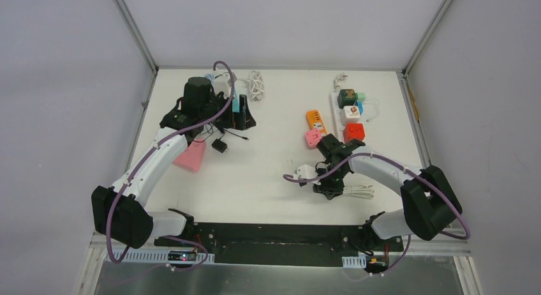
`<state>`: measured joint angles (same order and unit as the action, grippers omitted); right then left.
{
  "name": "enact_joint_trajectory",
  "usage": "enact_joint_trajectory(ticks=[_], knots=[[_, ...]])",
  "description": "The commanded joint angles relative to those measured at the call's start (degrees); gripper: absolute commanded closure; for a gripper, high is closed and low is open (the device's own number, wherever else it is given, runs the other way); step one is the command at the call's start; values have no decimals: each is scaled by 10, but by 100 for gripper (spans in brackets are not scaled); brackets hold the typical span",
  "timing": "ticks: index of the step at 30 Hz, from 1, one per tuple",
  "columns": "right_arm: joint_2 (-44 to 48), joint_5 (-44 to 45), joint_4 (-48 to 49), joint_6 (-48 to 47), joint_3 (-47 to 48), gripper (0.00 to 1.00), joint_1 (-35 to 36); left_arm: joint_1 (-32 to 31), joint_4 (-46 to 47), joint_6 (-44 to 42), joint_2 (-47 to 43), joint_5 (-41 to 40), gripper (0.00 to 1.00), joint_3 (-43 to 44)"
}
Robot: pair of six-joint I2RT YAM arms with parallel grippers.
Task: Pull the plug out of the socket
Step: Move the socket to the center of the board.
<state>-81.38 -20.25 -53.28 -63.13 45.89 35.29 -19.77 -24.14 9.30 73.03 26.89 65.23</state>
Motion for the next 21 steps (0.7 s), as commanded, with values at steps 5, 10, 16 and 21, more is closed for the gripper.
enact_joint_trajectory(ticks=[5,10,16,21], knots=[[21,-25,-32,-69,-28,100,17,3,14,-16,-23,-14,1,19],[24,-21,-35,-85,-36,100,26,3,15,-17,-24,-13,1,18],[14,-14,-26,-50,-23,83,31,3,18,-17,-24,-6,1,17],[10,-36,-20,33,19,51,14,3,20,-16,-25,-4,1,17]])
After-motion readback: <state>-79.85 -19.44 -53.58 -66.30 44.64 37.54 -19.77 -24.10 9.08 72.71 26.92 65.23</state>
